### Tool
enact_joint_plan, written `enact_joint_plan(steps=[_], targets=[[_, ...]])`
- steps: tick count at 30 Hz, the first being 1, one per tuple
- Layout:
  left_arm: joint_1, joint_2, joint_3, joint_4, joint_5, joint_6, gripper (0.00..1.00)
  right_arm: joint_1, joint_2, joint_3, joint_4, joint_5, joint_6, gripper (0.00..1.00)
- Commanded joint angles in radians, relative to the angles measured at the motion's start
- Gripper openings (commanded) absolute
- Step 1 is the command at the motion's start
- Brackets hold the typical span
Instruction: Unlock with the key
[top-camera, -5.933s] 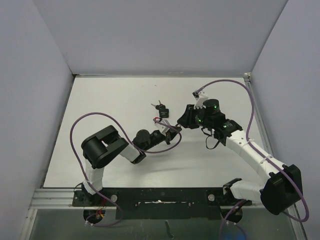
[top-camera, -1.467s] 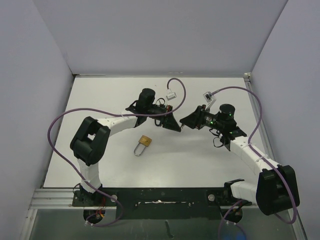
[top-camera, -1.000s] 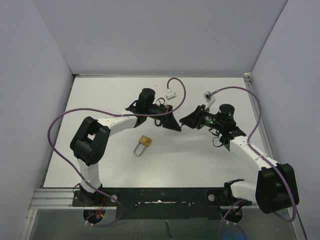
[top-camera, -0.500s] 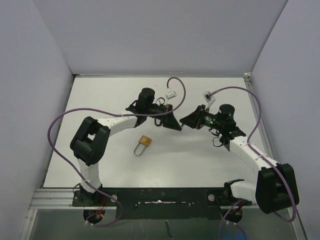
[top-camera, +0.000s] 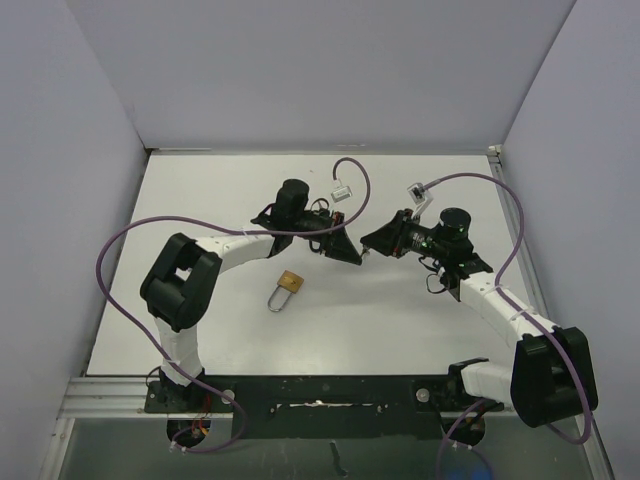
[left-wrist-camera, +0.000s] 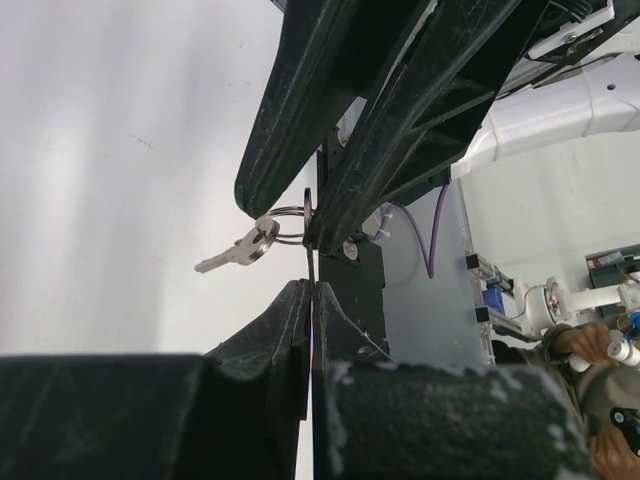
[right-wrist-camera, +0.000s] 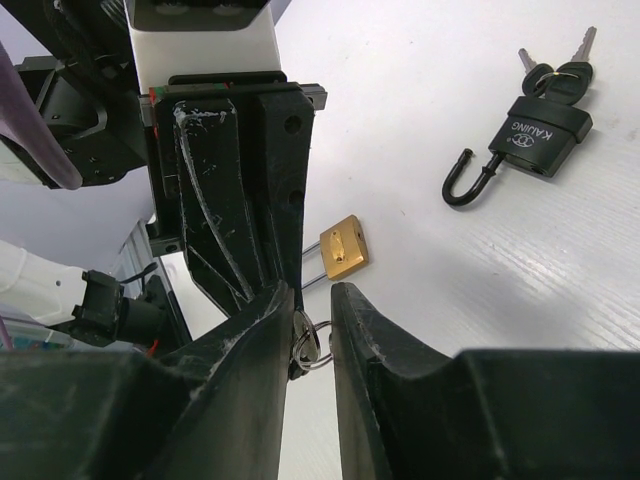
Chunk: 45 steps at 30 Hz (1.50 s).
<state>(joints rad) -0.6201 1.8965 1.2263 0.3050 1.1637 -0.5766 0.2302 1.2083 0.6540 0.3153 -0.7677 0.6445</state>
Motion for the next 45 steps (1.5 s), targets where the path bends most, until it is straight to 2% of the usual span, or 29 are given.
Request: enact_joint_plan(steps=[1,10,15,20,21,24,26,29,34,36,41,45], targets=[[0.007,-0.001,0.000,0.082,0.012,-0.014,0.00,-0.003,-0.018,-0.004,0.065,-0.012,0.004,0.24],[0.012,0.003,0.016,0.095,0.013,-0.029,0.00,-0.003,-0.016,-0.008,0.064,-0.019,0.003,0.23],[0.012,0.003,0.015,0.098,0.012,-0.031,0.00,-0.004,-0.015,-0.009,0.066,-0.021,0.003,0.13],[0.013,0.004,0.012,0.098,-0.001,-0.032,0.00,-0.003,-0.013,-0.012,0.078,-0.022,0.009,0.09],[0.013,0.004,0.011,0.099,-0.005,-0.032,0.02,-0.005,-0.014,-0.013,0.079,-0.022,0.009,0.08],[0.018,0.003,0.005,0.098,-0.024,-0.034,0.24,-0.005,-0.016,-0.014,0.084,-0.022,0.013,0.04],[0.020,-0.001,-0.003,0.097,-0.040,-0.034,0.35,-0.005,-0.016,-0.013,0.087,-0.019,0.016,0.03],[0.033,-0.014,-0.024,0.096,-0.075,-0.033,0.44,-0.010,-0.020,-0.010,0.081,-0.005,0.016,0.01],[0.075,-0.070,-0.113,0.123,-0.178,-0.052,0.49,-0.015,-0.040,-0.008,0.027,0.055,-0.012,0.00],[0.094,-0.113,-0.163,0.136,-0.259,-0.047,0.51,-0.016,-0.050,-0.004,-0.001,0.081,-0.028,0.00],[0.092,-0.251,-0.295,0.119,-0.560,0.047,0.59,-0.017,-0.077,-0.024,-0.019,0.146,-0.039,0.00],[0.079,-0.345,-0.388,0.120,-0.748,0.094,0.76,-0.017,-0.096,-0.043,-0.024,0.186,-0.038,0.00]])
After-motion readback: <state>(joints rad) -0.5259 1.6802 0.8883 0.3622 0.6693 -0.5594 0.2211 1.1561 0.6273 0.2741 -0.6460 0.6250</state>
